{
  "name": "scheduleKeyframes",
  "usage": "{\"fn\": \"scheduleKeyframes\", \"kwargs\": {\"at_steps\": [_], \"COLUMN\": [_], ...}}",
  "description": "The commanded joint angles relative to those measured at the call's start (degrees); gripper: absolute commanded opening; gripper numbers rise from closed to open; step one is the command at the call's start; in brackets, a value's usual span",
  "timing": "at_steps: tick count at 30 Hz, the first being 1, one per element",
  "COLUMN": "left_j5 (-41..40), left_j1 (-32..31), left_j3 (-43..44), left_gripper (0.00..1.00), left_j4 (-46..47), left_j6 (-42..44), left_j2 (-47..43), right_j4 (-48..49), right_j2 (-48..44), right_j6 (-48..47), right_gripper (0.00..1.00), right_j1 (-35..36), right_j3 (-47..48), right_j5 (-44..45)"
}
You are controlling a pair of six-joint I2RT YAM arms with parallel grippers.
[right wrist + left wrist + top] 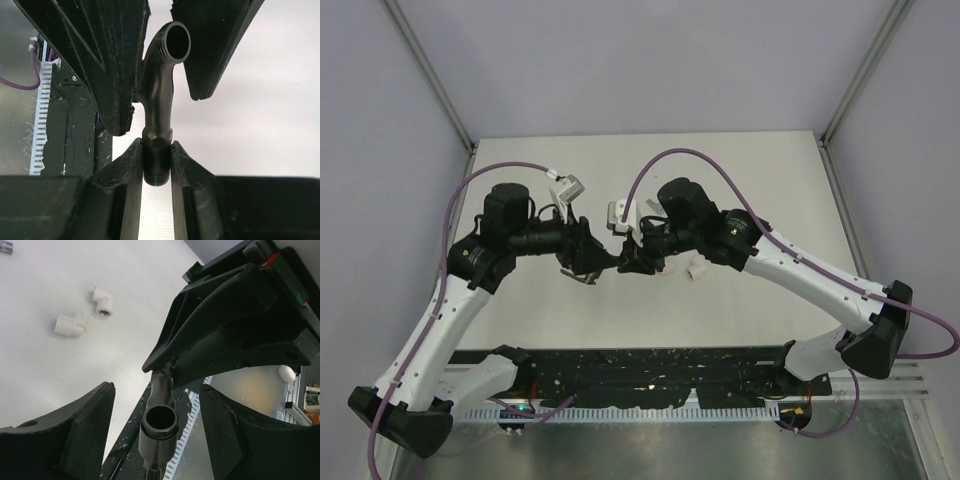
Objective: Install the water faucets
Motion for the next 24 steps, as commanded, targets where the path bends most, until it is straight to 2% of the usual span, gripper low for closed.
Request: {"fn": "scheduleKeyframes", "kwargs": {"at_steps": [1, 5, 8, 10, 12, 13, 15, 16, 18, 21, 22, 23, 24], "left_j5": [3.3, 3.3, 3.9, 4.8, 4.1, 2.5, -0.6, -2.5, -8.1, -16.6, -19.1, -21.6, -23.8], "left_j1": [-0.3, -0.4, -0.4, -0.4, -0.4, -0.4, -0.3, -0.3, 0.1, 0.6, 0.7, 0.6, 0.6], "left_j3": [-1.7, -3.0, -3.2, -3.3, -3.7, -3.8, -4.5, -4.9, -6.1, -9.1, -10.4, -11.6, -13.1], "left_gripper": [0.7, 0.64, 0.51, 0.33, 0.07, 0.0, 0.0, 0.0, 0.0, 0.0, 0.0, 0.0, 0.0], "left_j4": [1.0, 1.3, 2.2, 3.0, 3.6, 3.5, 3.6, 3.7, 4.2, 5.5, 5.8, 6.2, 6.8], "left_j6": [1.0, 1.8, 1.8, 2.1, 2.4, 2.6, 3.2, 3.5, 3.9, 4.0, 4.3, 4.8, 5.1], "left_j2": [-0.1, 0.2, 0.7, 0.8, 0.4, 0.0, -1.6, -2.6, -5.0, -9.9, -12.0, -13.9, -16.2], "right_j4": [1.1, 0.7, -0.2, -0.9, -0.1, 0.9, 3.9, 5.9, 8.7, 12.9, 14.7, 15.5, 16.6], "right_j2": [-0.8, -0.8, 0.0, 0.4, 0.0, -0.4, -1.8, -2.8, -4.5, -6.9, -8.2, -8.9, -9.9], "right_j6": [-2.0, -2.7, -3.3, -3.7, -3.5, -2.8, -1.0, -0.4, 2.0, 8.5, 10.2, 13.1, 14.0], "right_gripper": [0.05, 0.05, 0.05, 0.05, 0.05, 0.05, 0.28, 0.44, 0.53, 0.61, 0.69, 0.72, 0.79], "right_j1": [0.5, 0.7, 0.9, 1.1, 1.1, 1.1, 0.8, 0.7, -0.1, -2.7, -3.5, -4.5, -5.0], "right_j3": [3.3, 3.4, 3.9, 4.3, 3.7, 2.6, -0.1, -0.7, -3.0, -6.8, -7.6, -8.9, -9.7], "right_j5": [0.4, -0.7, -0.8, -0.6, -0.6, 0.4, 2.6, 3.2, 4.7, 6.1, 6.0, 6.2, 7.2]}}
